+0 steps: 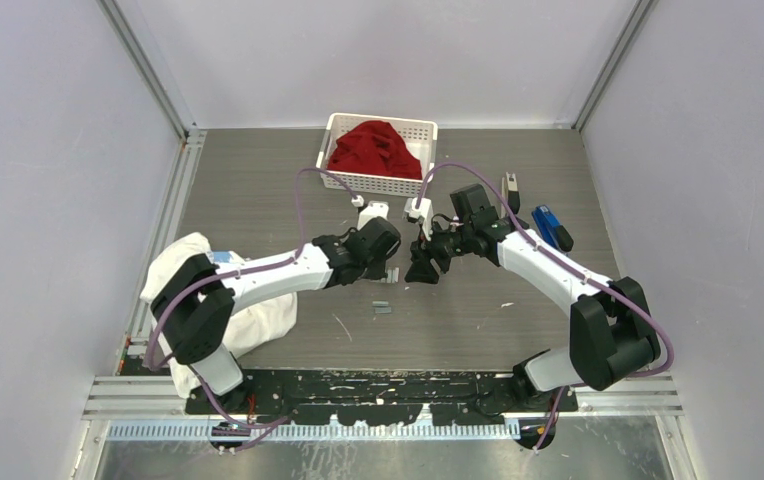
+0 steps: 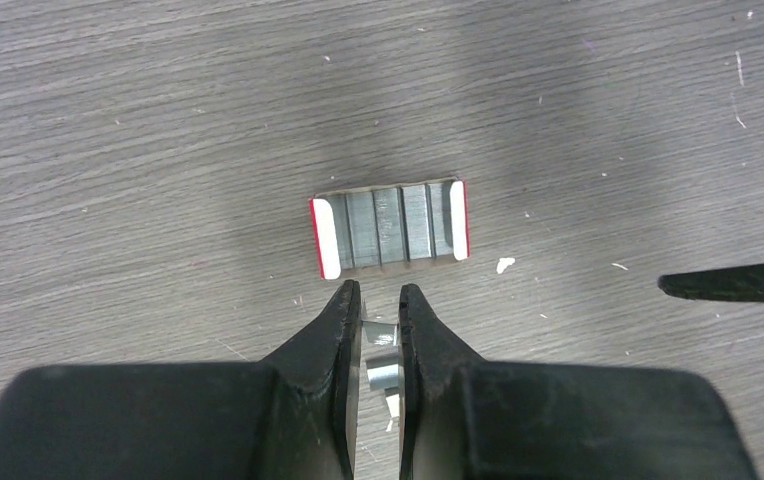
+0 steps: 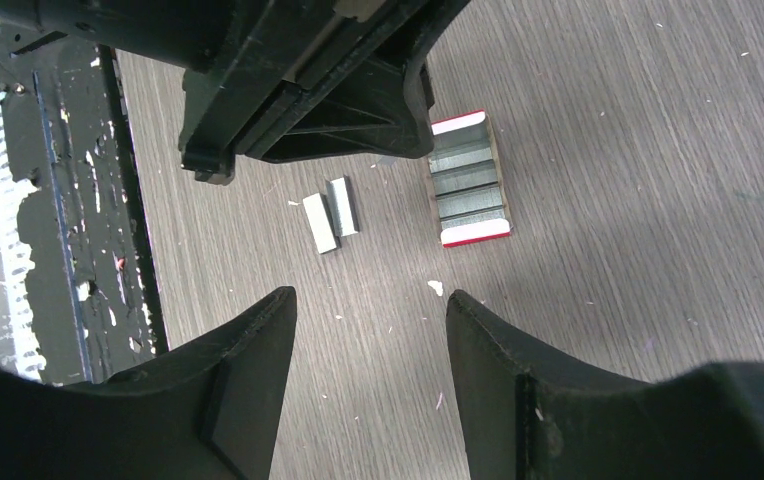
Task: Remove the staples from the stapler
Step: Place the staple in the staple box.
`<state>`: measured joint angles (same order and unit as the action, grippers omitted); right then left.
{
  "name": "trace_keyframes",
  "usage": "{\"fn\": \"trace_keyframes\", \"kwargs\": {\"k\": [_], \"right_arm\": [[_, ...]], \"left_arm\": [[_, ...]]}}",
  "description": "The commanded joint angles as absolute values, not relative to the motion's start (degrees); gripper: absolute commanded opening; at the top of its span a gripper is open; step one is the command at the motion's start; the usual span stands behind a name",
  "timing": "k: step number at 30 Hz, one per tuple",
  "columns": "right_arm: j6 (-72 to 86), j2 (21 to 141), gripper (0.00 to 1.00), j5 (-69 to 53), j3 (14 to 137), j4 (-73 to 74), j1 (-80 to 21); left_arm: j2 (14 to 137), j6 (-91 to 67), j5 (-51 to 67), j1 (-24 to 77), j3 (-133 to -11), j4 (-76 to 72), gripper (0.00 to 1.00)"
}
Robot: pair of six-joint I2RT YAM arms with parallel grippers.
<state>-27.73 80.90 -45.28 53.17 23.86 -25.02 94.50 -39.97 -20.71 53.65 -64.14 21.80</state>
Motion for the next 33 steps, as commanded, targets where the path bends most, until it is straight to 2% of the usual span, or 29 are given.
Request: {"fn": "trace_keyframes", "kwargs": {"k": [1,33], "right_arm": [[-28.21,80.33,0.62,-45.70,55.81,22.93,-25.26],[-28.13,80.33,0.61,-45.96,55.65,22.80,-25.27]], "left_arm": [[95.09,-39.21,-23.82,53.95,-66.80,22.46,0.00],[99.86,-39.69,-22.36,54.03,-68.16,21.77,0.00]]}}
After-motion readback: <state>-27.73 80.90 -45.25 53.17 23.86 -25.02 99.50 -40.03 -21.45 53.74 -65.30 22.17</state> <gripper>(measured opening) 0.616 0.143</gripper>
